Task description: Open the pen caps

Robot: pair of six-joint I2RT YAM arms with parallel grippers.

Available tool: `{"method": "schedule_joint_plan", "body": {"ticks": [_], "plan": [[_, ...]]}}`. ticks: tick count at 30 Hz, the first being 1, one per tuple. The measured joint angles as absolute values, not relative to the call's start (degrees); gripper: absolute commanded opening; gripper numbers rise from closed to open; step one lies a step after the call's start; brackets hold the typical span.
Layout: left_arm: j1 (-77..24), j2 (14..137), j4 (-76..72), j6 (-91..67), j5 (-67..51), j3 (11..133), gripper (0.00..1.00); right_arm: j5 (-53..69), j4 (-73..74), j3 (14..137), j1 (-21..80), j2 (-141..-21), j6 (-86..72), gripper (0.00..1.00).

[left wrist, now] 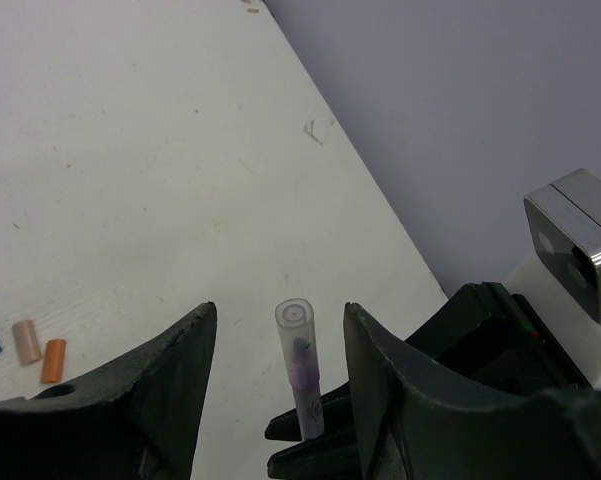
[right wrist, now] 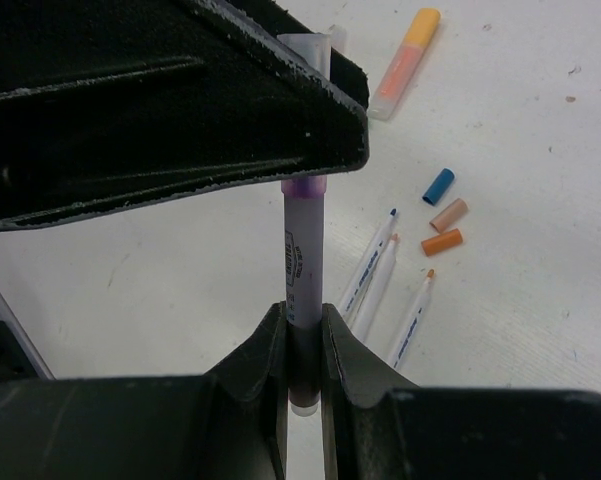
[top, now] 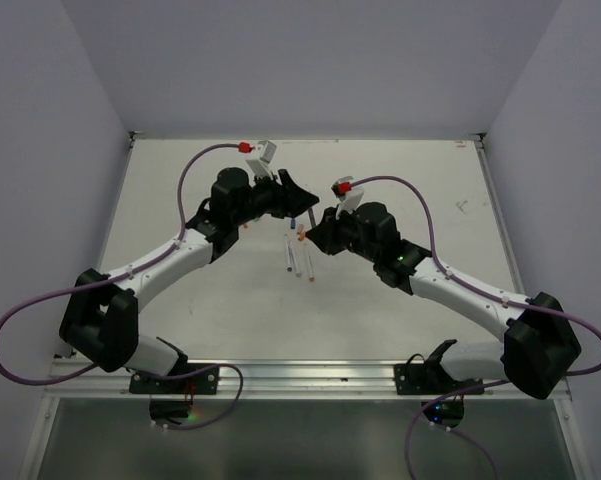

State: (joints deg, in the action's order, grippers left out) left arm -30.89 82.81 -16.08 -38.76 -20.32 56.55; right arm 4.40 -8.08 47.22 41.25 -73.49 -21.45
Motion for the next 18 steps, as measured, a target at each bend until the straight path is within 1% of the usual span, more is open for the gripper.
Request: {"method": "schedule_joint_plan", "body": {"ticks": [4,8,10,11,13,14,16,18], "plan": [[-31.6,82.8,-15.3,-38.7,-20.2,56.8,0.49,4.6,-8.1,47.2,41.3,-73.6,-21.3,0.0],[-32.1,82.9,-15.2,-38.5,-19.8,56.9,0.41,4.7,-8.1,47.2,41.3,-73.8,-21.1,0.0],[-32.3,82.9,-15.2,-38.5,-19.4,56.9,0.29,4.8,-7.9,47.2,41.3,-73.9,-21.0,0.0],[-32.4,82.9,-15.2,-38.5,-19.3,56.9,0.2,4.8,-8.0,47.2,41.3,-73.9,-20.9,0.0],[-32.5,82.9,-15.1,-38.7,-18.9,56.9,0.13,4.8,-8.0,47.2,41.3,-73.9,-20.9,0.0],[-32.6,82.9,-15.2,-39.1,-18.9,56.9,0.07,4.7,-8.0,47.2,41.3,-73.9,-20.9,0.0],[-32.9,82.9,-15.3,-39.6,-18.6,57.1,0.01,4.7,-8.0,47.2,41.3,-73.9,-20.9,0.0],[-33.1,82.9,-15.3,-39.9,-18.2,57.1,0.0,4.6,-8.1,47.2,41.3,-73.9,-20.9,0.0]]}}
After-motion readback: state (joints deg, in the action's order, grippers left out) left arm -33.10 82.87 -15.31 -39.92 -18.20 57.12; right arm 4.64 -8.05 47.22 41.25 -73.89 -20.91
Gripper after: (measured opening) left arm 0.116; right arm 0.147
